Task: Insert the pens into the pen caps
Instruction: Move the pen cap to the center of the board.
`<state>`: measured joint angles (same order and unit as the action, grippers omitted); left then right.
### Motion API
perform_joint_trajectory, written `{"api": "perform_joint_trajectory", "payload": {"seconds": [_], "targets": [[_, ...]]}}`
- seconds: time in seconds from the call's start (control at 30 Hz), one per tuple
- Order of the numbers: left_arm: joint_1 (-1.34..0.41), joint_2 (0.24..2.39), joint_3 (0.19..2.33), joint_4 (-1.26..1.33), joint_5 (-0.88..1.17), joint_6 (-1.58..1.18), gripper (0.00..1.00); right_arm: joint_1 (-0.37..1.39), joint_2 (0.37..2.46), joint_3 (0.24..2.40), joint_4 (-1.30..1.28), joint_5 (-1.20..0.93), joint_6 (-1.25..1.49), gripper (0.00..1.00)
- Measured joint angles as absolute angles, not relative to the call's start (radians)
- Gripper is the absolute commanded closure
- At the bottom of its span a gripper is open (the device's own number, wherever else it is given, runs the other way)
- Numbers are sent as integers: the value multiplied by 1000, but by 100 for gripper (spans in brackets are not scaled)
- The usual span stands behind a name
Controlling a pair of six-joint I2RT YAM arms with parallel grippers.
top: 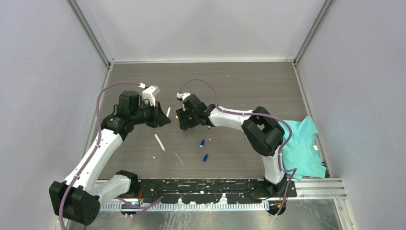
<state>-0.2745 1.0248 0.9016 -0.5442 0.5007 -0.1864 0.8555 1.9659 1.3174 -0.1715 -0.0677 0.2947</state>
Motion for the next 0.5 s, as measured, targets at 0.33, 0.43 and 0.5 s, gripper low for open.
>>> {"api": "perform_joint_trajectory", "payload": {"seconds": [0.33, 0.43, 0.5], "targets": [[-274, 1024, 901, -544, 500, -186, 100, 855, 2077, 1444, -186, -22, 252, 43], [-274, 1024, 900, -544, 500, -186, 100, 855, 2105, 1478, -187, -12, 240, 43], [-274, 1022, 900, -544, 497, -186, 100, 855, 2123, 1499, -189, -7, 233, 44]]}}
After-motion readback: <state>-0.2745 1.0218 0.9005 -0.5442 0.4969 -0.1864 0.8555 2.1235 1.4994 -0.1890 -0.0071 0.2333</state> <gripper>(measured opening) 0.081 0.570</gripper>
